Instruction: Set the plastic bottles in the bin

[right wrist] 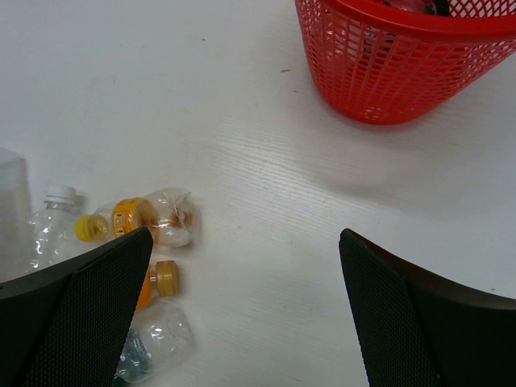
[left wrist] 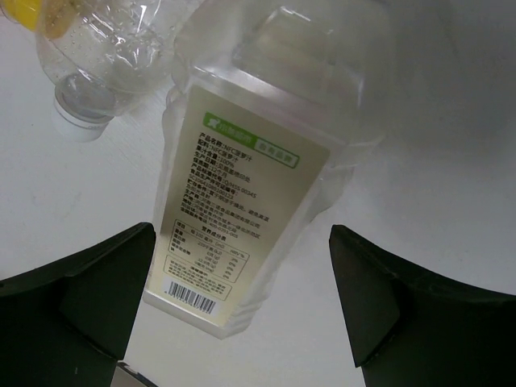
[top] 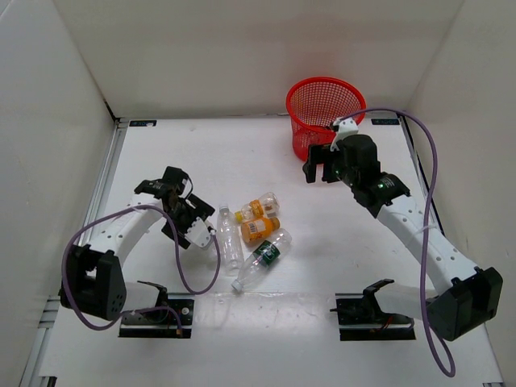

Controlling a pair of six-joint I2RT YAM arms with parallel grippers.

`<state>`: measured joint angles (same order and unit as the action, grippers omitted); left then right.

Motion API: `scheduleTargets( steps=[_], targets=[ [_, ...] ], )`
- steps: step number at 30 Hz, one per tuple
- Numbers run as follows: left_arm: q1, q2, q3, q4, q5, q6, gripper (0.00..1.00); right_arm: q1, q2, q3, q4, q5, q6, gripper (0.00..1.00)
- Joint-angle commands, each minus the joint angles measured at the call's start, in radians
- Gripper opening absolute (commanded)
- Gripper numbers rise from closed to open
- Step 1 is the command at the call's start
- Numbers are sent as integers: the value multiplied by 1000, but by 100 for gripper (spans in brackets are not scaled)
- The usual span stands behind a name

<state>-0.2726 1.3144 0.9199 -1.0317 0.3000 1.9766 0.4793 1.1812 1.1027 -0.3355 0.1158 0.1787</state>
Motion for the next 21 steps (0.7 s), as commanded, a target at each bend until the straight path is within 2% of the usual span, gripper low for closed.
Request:
scheduleTargets(
  steps=[1, 7, 19, 20, 21],
  targets=[
    [-7, 2, 11, 32, 44, 530, 100, 4, 3, -9, 32, -48, 19, 100],
    [-54, 40, 2, 32, 57, 513, 100, 4, 21, -29, 41, -77, 19, 100],
    [-63, 146, -6, 91, 37, 436, 100, 4, 21, -29, 41, -110, 28, 100],
    [-86, 155, 6, 91, 22, 389, 91, 4, 21, -29, 41, -110, 28, 100],
    [-95, 169, 16, 91, 11, 358, 78, 4, 21, -29, 29, -110, 37, 100]
  ],
)
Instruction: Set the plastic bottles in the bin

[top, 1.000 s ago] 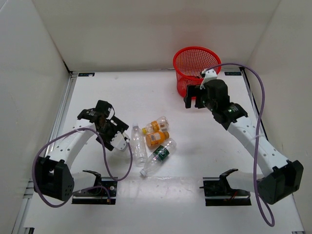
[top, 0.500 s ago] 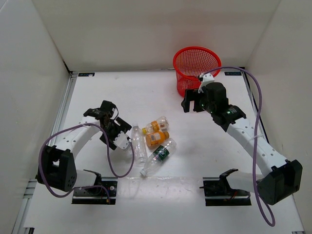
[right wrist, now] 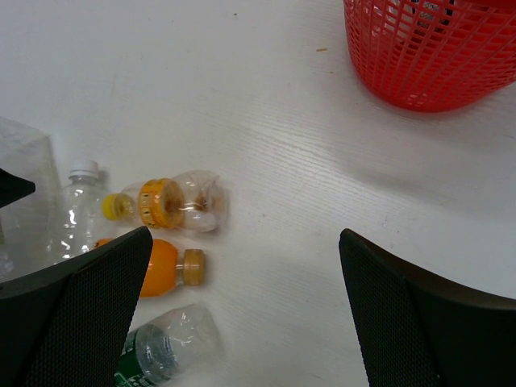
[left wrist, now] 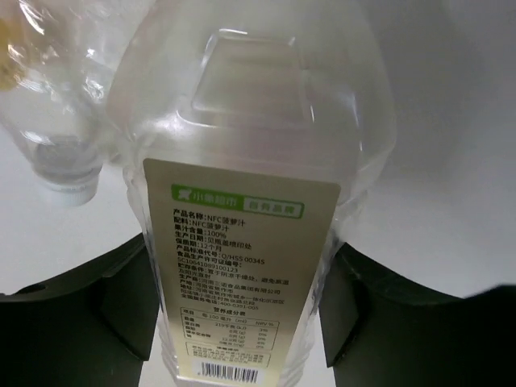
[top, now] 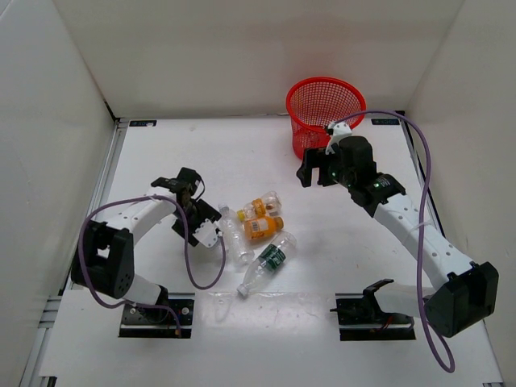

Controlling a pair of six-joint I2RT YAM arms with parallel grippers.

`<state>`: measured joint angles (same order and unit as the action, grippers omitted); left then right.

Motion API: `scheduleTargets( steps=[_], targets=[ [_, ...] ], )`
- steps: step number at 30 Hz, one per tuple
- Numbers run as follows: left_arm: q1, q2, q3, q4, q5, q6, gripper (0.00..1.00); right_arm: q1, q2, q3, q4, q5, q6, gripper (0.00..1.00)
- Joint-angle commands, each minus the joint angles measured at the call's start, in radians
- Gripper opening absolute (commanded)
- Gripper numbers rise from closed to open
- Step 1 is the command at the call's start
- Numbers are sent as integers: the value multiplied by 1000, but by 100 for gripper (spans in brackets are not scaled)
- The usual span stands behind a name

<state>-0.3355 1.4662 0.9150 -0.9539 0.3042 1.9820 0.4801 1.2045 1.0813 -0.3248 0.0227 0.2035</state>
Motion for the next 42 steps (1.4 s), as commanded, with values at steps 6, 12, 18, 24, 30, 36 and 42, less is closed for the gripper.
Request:
scheduleTargets(
  steps=[6, 12, 18, 24, 30, 36, 42],
  targets=[
    [-45, 16, 123, -65, -17, 158, 10, 3, -34, -17, 9, 8, 13, 100],
    [-34, -6, 279, -121, 38, -90, 10, 3, -43, -38, 9, -19, 51, 100],
    [26, 65, 600, -131, 200, -490, 10, -71, -23, 15, -32, -250, 154, 100],
    [46, 219, 965, 248, 447, -1030, 10, -103, -57, -49, -20, -185, 281, 100],
    [-80, 750, 1791, 497, 380, -1361, 10, -123, -134, -153, 6, -124, 321, 100],
    [-151, 804, 1437, 1406, 271, -1528, 10, -123, -262, -242, -48, -60, 321, 100],
    [-255, 1040, 1635, 1612, 211, -1485, 10, -123, -296, -273, -122, -30, 330, 100]
  ],
)
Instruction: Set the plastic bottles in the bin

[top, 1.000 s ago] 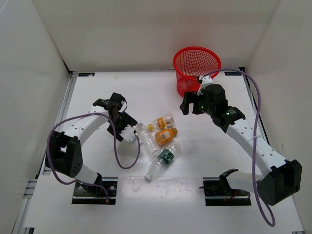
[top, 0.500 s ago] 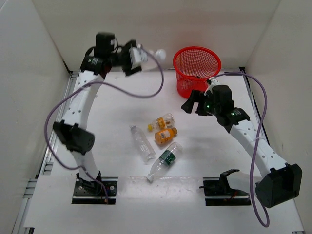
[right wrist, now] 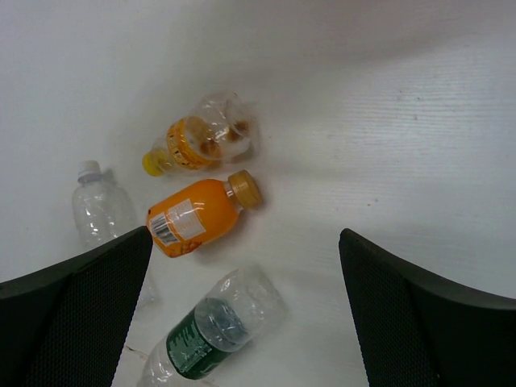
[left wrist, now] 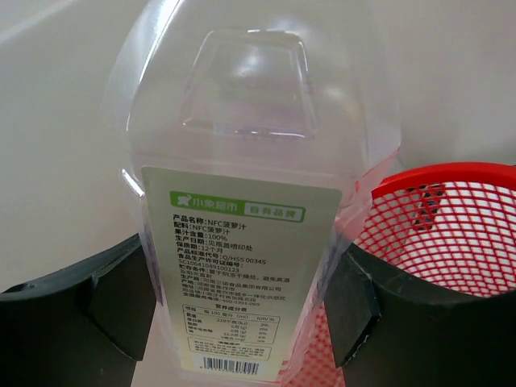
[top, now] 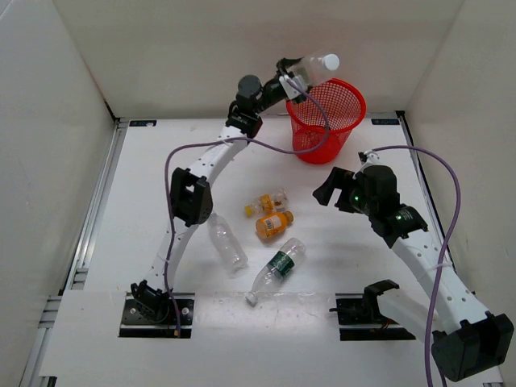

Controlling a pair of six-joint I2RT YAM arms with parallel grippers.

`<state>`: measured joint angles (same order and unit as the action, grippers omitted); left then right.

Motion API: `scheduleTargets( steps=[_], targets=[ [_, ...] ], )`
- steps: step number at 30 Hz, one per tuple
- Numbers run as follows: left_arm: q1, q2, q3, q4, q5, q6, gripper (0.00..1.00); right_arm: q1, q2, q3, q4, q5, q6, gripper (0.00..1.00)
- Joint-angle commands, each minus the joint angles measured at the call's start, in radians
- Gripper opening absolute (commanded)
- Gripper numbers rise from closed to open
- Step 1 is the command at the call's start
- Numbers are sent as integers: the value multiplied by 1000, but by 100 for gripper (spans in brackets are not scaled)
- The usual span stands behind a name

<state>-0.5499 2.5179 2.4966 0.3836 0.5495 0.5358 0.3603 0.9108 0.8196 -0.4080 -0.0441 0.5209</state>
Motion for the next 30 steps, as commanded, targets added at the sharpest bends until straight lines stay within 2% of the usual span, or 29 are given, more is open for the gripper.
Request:
scheduleTargets(
  steps=[1, 3, 6, 7, 9, 11, 13, 16, 20, 26, 30],
  targets=[
    [-50, -21, 27, 284, -23, -39, 10, -3, -12, -22, -49, 36, 24, 100],
    [-64, -30, -34, 296, 4, -48, 10, -3, -12, -31, -49, 47, 34, 100],
    [-90, 18, -1, 281, -25, -48, 12, 6, -12, -40, -49, 58, 53, 100],
    [-90, 44, 11, 265, -25, -48, 15, 6, -12, -40, -49, 58, 53, 100],
    [-90, 44, 1, 251, -63, -83, 29, 6, -12, -31, -58, 58, 53, 100],
    [-90, -4, -56, 251, -74, -109, 46, 16, -12, -20, -58, 58, 53, 100],
    [-81, -49, -83, 192, -74, -120, 99, 16, -3, -11, -67, 67, 44, 100],
    [-81, -82, -111, 57, -7, -85, 99, 16, 42, 7, -95, 79, 44, 100],
    [-70, -114, -159, -29, -6, -74, 99, 35, 42, 16, -106, 90, 54, 100],
    [-51, -123, -130, -72, -5, -155, 99, 55, 33, 35, -97, 101, 64, 100],
    [-41, -238, -192, -100, -54, -209, 99, 78, 22, 12, -97, 110, 96, 100]
  ],
)
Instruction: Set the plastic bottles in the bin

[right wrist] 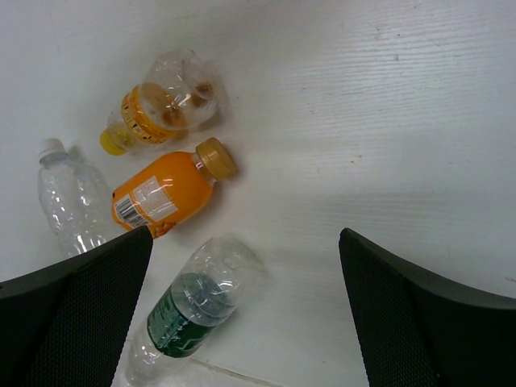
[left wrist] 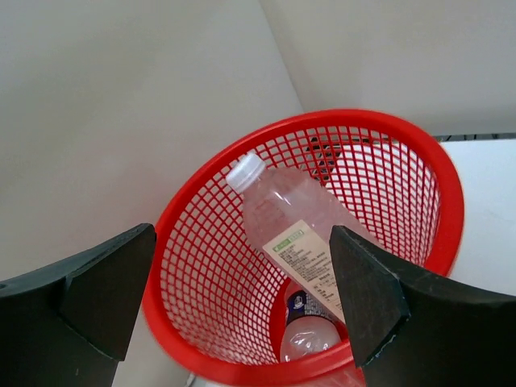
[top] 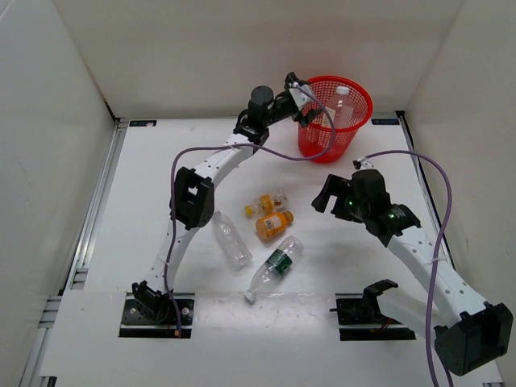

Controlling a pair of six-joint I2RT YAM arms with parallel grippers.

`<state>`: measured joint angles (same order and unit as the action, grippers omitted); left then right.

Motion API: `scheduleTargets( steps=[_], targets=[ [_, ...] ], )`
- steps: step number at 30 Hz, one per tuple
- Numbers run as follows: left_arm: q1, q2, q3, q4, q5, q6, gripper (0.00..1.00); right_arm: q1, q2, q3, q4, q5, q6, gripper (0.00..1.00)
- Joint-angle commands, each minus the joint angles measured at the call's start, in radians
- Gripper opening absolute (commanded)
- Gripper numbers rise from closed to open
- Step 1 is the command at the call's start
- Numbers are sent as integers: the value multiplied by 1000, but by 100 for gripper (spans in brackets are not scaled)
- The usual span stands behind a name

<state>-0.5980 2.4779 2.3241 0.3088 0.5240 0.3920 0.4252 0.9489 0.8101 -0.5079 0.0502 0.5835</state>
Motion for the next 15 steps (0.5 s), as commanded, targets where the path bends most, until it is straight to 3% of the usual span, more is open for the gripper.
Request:
scheduleTargets(
  steps=[1, 5, 6, 11, 12, 15],
  targets=[
    [7, -220, -29, -36, -39, -77, 99, 24, -16, 6, 3, 25, 47, 100],
    [61, -348, -29, -199, -56, -102, 99, 98, -25, -3, -24, 48, 214, 99],
    [93, -390, -54, -252, -56, -102, 99, 121, -25, -12, -38, 68, 317, 99],
    [191, -739, -523, -284, -178, 3, 99, 303, 17, -98, -110, 129, 626, 99],
    [202, -775, -589, -284, -314, 30, 99, 317, 36, -110, -110, 119, 657, 99],
    [253, -894, -816, -330, -523, 85, 99, 317, 131, -80, -136, 99, 674, 99]
  ],
)
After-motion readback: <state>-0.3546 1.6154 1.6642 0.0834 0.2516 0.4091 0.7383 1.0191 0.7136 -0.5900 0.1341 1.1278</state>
